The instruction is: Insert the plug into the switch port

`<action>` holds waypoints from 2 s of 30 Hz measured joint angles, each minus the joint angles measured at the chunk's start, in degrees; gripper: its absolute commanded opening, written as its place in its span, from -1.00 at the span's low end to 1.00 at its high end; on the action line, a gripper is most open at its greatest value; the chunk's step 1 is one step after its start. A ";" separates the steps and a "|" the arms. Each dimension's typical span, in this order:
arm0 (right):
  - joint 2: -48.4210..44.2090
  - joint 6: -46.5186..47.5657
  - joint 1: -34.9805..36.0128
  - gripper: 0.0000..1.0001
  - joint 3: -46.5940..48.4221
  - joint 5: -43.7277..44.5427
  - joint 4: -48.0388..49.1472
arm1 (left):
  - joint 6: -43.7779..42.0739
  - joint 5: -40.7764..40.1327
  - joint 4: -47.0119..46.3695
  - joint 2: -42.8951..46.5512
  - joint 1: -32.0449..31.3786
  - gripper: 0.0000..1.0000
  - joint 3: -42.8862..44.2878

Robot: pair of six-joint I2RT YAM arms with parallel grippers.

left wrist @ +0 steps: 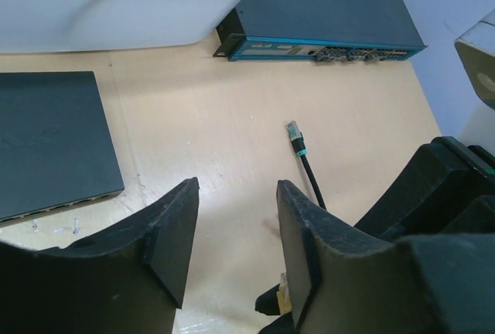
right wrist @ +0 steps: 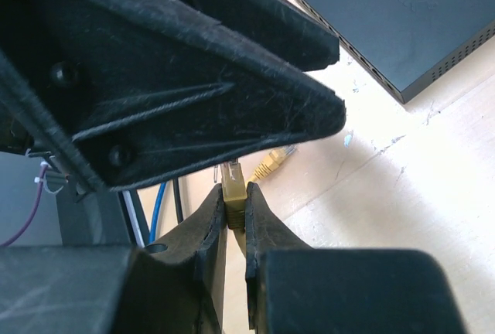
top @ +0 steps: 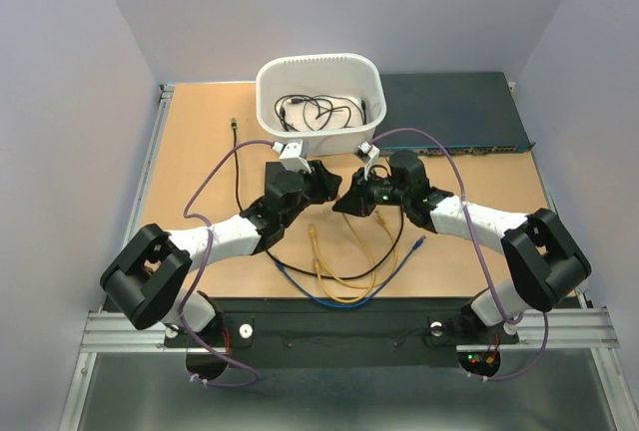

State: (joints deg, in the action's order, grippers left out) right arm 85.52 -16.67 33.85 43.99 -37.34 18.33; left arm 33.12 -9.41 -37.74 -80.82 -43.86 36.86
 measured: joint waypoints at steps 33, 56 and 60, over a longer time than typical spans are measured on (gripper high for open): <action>-4.15 0.44 0.44 0.07 0.87 15.76 -5.99 | 2.54 -4.68 16.00 -1.40 -5.14 -0.97 10.45; -9.05 6.82 19.85 -0.01 4.59 63.95 -18.36 | 6.78 -1.20 35.82 -10.51 -3.04 -1.00 22.49; -12.31 6.49 20.35 -0.03 3.50 62.34 -15.67 | 9.14 3.04 33.03 -9.18 0.42 -1.00 20.26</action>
State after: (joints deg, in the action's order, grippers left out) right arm 73.21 -10.17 54.19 47.48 24.99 2.66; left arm 42.26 -6.37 -4.71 -90.00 -43.44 57.12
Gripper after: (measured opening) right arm 0.492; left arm 0.240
